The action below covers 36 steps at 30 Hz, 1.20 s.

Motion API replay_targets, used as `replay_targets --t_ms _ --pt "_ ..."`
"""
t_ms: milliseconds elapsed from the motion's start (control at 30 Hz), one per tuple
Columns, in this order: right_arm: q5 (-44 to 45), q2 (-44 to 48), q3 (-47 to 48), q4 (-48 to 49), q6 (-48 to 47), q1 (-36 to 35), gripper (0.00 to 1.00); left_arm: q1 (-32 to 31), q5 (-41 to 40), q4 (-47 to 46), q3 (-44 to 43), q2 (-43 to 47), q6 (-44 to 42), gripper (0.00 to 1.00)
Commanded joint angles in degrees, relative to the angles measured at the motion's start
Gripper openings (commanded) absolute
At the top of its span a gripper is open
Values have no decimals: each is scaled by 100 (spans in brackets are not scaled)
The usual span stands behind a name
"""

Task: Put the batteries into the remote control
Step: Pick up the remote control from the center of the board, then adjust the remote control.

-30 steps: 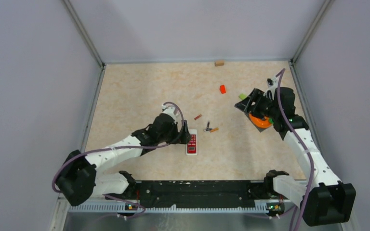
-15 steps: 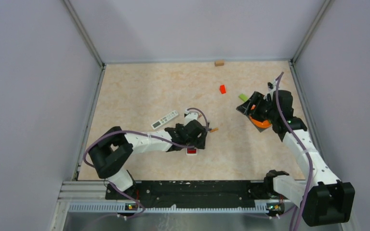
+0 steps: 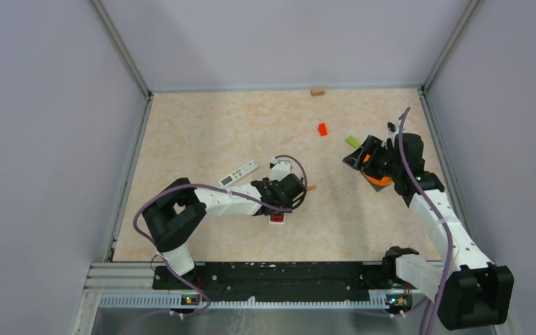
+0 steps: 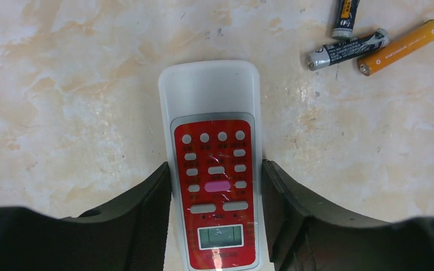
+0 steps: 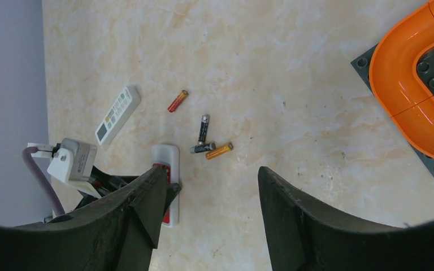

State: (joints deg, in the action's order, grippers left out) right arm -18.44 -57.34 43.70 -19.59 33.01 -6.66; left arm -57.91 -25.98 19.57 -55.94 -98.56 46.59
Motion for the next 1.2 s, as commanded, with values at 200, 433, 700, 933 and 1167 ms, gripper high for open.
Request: replay_targets --t_ms 200,433,700,933,1167 --pt "-243 87 26 201 -166 -63 67 447 1493 -356 -229 447 -2043 17" --pt "-1310 -40 -284 1098 295 -130 67 1383 4409 -571 -59 1416 -3140 16" --pt "-1185 -920 -142 2004 1298 -1421 67 1555 4904 -955 63 1941 -3381 17" --pt "-1103 -1722 -125 3078 2524 -2016 64 1555 4644 -1438 325 2302 -3435 13" --pt "-1278 -2025 -152 3470 3009 -2222 49 1555 4615 -1566 443 2450 -3541 14"
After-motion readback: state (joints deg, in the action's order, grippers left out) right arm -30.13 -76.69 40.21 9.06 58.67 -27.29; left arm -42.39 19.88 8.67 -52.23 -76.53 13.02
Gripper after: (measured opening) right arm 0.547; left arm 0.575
